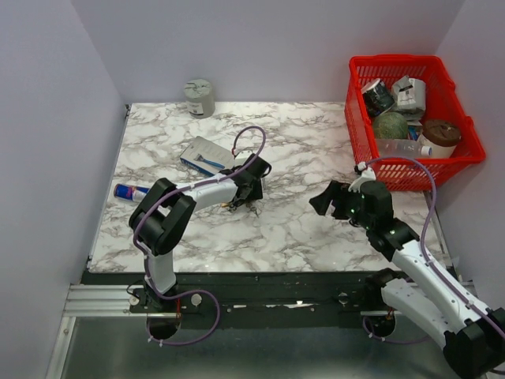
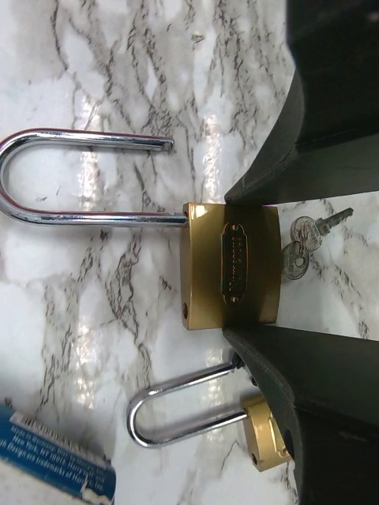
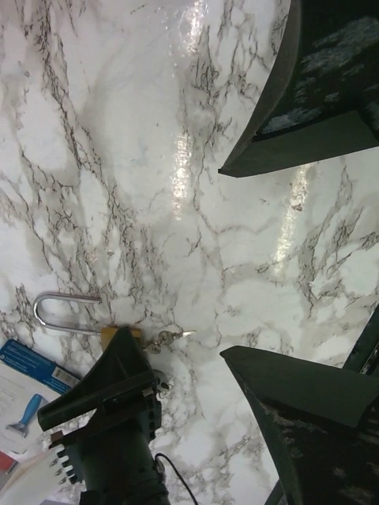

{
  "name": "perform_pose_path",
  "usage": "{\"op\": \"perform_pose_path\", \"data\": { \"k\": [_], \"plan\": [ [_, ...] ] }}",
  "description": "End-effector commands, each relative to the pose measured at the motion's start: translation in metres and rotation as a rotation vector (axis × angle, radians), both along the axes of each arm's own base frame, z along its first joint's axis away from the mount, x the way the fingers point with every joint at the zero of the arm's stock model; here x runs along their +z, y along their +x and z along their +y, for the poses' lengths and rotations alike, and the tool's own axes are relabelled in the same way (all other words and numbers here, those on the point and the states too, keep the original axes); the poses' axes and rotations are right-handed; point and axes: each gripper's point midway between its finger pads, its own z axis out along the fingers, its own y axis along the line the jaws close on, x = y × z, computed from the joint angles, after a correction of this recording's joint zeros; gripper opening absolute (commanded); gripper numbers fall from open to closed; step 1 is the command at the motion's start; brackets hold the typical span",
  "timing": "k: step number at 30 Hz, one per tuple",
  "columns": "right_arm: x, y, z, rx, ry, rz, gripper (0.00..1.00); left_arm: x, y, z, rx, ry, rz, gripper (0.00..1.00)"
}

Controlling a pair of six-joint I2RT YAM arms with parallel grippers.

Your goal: Unlock with the key

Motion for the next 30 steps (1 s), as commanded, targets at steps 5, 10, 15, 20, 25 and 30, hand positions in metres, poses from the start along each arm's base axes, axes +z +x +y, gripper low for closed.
{"op": "perform_pose_path", "data": {
  "k": [5, 10, 15, 20, 25, 30],
  "plan": [
    [-0.007, -0.013, -0.018, -0.053, -0.051, 0.033, 0.96, -0.006, 0.005, 0.015, 0.031, 0.065, 0.014, 0.07],
    [-0.009, -0.015, -0.019, -0.053, -0.054, 0.038, 0.96, -0.006, 0.004, 0.013, 0.024, 0.058, 0.024, 0.34],
    [-0.008, -0.015, -0.020, -0.055, -0.052, 0.034, 0.96, 0.000, 0.006, 0.017, 0.035, 0.075, 0.011, 0.65],
    [-0.005, -0.016, -0.020, -0.054, -0.048, 0.021, 0.96, 0.008, 0.010, 0.017, 0.029, 0.082, -0.010, 0.83],
    [-0.003, -0.017, -0.020, -0.050, -0.046, 0.013, 0.96, 0.024, 0.017, 0.015, 0.004, 0.081, -0.060, 0.91],
    [0.002, -0.016, -0.019, -0.037, -0.046, -0.006, 0.96, 0.068, 0.027, 0.004, -0.056, 0.033, -0.182, 0.99]
  ]
}}
